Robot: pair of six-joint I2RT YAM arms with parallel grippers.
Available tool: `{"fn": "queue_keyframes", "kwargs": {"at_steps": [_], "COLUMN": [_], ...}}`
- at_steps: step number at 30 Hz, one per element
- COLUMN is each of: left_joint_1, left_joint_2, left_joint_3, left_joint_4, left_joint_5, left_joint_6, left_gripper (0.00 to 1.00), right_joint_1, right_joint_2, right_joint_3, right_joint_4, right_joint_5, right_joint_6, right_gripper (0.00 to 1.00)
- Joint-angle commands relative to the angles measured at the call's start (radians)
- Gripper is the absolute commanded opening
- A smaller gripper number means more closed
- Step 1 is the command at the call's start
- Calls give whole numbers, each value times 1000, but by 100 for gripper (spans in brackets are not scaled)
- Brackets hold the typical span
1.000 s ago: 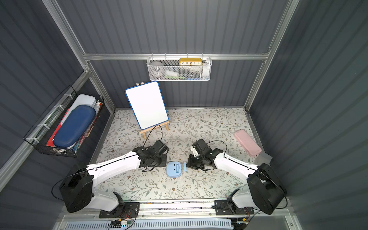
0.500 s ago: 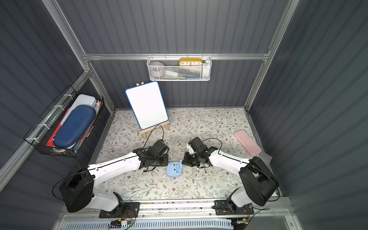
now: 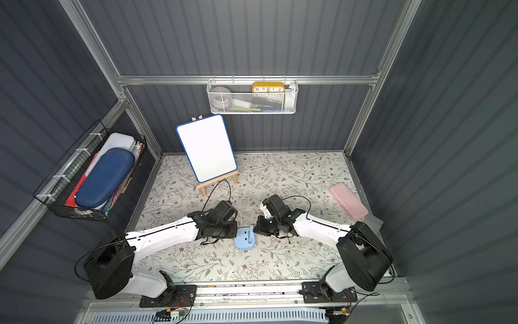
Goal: Remove the battery from the alarm
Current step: Install the cover on the alarm.
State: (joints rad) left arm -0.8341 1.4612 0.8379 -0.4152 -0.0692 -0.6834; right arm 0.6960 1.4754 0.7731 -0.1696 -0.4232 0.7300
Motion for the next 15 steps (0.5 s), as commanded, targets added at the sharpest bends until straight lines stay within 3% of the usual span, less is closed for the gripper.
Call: {"fn": "queue_keyframes", "kwargs": {"at_steps": [1, 15], "left_joint_1": [-2, -2], "left_joint_2": [-31, -34], "left_joint_3": [-15, -24], "left_joint_4": [1, -4], "left_joint_5": [29, 61], "left_joint_6": [2, 19], "left_gripper": [19, 18], "right_joint_1": [7, 51], "right_joint_2": [17, 17], "right_joint_3": [-16, -20], "right_joint_4": [8, 12], "right_joint_5": [1, 51], "right_joint_6": [17, 46], "right_gripper": [0, 0]}}
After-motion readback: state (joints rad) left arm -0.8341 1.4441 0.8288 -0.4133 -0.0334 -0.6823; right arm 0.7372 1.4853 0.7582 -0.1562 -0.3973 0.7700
